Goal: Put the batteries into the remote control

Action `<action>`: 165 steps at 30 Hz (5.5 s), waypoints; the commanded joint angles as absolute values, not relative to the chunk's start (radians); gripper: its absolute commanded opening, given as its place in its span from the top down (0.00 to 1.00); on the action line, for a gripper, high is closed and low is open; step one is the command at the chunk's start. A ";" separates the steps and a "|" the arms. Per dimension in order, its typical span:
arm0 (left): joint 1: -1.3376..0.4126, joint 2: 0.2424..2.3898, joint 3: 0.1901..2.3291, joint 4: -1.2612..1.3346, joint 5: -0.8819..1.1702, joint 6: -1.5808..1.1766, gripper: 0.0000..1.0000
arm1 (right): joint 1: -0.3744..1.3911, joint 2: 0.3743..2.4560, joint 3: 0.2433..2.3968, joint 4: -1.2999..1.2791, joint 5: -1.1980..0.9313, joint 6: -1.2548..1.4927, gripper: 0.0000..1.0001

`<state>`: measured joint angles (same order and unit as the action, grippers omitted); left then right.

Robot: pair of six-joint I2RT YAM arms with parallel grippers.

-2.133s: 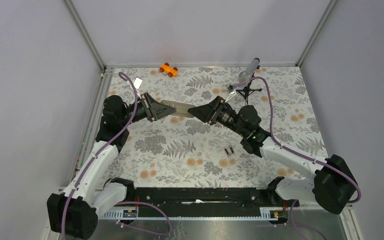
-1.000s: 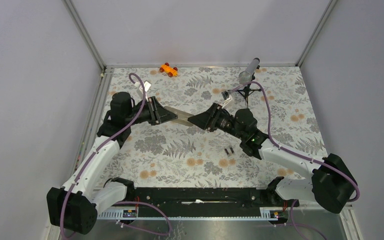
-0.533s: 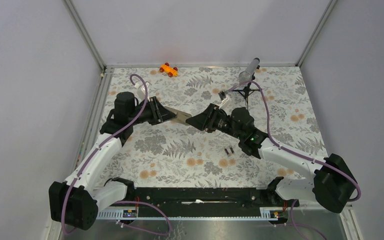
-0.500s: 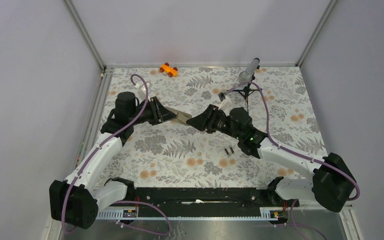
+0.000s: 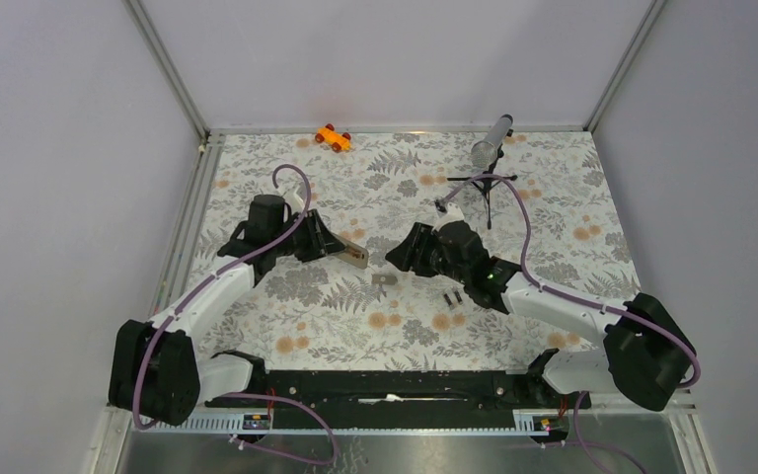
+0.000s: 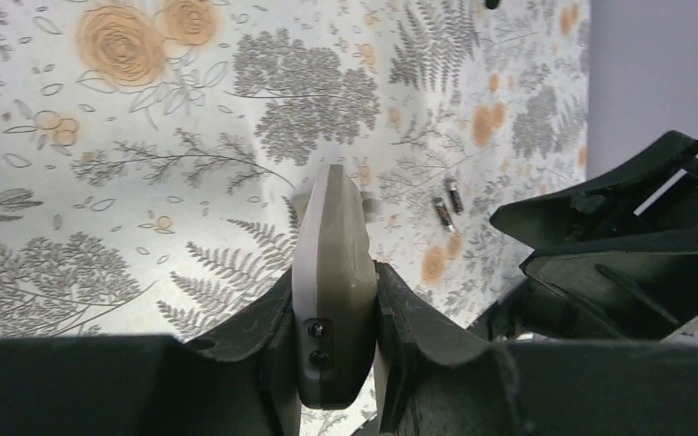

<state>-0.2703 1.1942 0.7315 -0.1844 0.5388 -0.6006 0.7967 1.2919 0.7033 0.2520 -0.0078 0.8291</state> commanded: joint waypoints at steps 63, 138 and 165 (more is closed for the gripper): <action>-0.436 0.782 0.558 0.674 0.712 -1.292 0.44 | 0.857 1.178 0.722 0.707 -0.610 0.933 0.85; -0.357 0.845 0.758 -0.017 0.585 -0.572 1.00 | 0.665 1.449 0.787 -0.401 0.210 0.515 0.64; -0.319 0.881 0.741 -0.004 0.622 -0.571 1.00 | 0.666 1.557 0.832 -0.439 0.242 0.459 0.76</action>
